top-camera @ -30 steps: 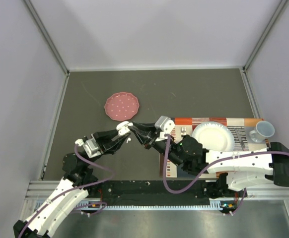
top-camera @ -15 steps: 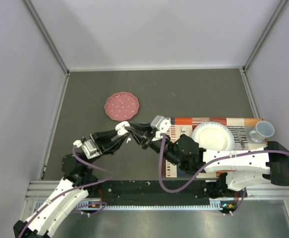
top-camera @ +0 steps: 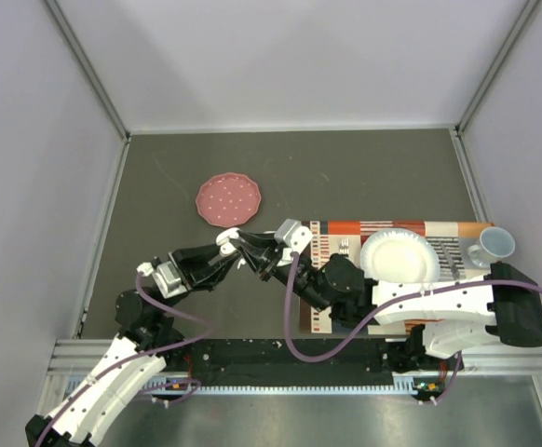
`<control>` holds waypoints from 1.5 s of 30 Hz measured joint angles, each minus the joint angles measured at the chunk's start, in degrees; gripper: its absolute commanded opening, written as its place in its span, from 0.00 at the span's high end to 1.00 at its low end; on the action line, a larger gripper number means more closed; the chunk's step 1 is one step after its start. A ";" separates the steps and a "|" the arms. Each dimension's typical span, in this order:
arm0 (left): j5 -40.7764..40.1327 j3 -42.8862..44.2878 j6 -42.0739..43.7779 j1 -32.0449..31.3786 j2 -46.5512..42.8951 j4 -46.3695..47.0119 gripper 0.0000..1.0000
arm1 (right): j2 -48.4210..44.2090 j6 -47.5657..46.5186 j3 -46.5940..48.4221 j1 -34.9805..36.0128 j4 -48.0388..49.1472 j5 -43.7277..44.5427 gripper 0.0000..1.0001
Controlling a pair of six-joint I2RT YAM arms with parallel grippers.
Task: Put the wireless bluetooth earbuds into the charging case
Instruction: Insert the right earbud into the right side groove of the charging case.
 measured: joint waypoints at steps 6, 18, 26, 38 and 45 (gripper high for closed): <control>-0.15 -0.04 -0.28 0.00 -0.83 -0.20 1.00 | 0.20 -0.13 0.02 0.28 1.05 0.70 1.00; -0.24 -0.04 -0.37 0.00 -1.22 -0.48 1.00 | 0.20 -1.68 0.02 0.28 1.49 1.77 1.00; -0.42 -0.04 -0.37 0.00 -1.33 -0.48 1.00 | 0.20 -2.54 -0.09 0.28 1.90 1.57 1.00; -0.76 -0.31 -0.42 0.00 -1.60 -1.05 1.00 | 0.20 -4.17 -1.20 0.28 3.04 0.74 1.00; -1.29 -0.63 -0.44 -0.07 -1.60 -1.40 1.00 | 0.20 -5.75 -2.29 0.28 3.93 0.81 1.00</control>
